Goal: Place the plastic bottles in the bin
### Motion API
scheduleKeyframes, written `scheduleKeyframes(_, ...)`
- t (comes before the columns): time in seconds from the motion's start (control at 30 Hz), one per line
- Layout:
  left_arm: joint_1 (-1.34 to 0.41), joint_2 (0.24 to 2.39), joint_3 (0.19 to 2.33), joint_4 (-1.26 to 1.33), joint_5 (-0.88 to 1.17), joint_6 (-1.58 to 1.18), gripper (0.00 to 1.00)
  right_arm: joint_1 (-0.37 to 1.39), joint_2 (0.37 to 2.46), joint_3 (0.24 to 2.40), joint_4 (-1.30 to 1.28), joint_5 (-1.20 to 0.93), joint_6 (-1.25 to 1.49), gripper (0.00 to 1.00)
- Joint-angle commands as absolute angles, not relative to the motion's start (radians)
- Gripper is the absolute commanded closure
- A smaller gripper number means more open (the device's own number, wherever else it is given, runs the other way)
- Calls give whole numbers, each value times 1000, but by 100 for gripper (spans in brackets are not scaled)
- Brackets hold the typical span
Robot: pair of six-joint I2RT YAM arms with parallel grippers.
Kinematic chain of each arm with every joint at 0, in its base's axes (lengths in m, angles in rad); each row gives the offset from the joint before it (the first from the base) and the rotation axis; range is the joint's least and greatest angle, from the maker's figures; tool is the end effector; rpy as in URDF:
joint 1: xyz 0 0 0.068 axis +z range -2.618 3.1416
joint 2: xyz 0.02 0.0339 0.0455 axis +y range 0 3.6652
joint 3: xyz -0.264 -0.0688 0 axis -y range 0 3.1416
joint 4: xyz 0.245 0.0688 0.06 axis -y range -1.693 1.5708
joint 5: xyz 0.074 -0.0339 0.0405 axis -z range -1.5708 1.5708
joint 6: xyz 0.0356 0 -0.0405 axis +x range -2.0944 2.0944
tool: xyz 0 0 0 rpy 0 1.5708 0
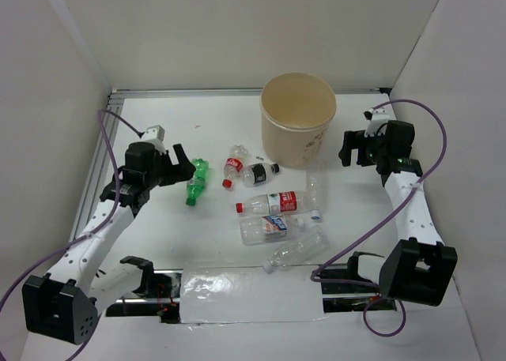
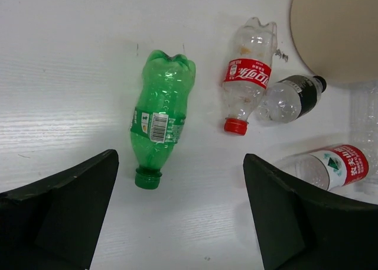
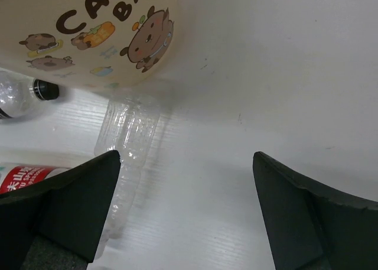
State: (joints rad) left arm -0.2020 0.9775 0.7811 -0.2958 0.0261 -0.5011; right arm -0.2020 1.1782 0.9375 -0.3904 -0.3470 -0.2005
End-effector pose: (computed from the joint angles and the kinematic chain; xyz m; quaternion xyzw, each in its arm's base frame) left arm 0.2163 -0.0452 0.2916 -0.1212 0.8494 -0.1873 0.4782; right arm 0.2552 -0.0399 0.2939 -0.0775 0.8783 0.0617 0.4677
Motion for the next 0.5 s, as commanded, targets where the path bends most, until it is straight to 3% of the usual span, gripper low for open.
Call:
scheduleKeyframes(0.0,-215,1012,762,-268,34,-505,0,-206,1169,989,-413,-330,-218,0)
scheduleKeyframes(0.33,-233,1181,762,-212,-29,-474,0,-215,1138,945,-463,-500,-345,2)
scheduleKeyframes(0.4,-244,1190,762,-192,-43,-474,0,-215,1138,924,-463,-511,-345,24)
scheduleKeyframes(0.43,-244,1206,762,-183,-52,-474,0,-215,1138,923,-463,-520,-336,68)
scheduleKeyframes(0.47,-244,1221,762,-167,-52,-474,0,-215,1147,923,-463,-520,-336,83)
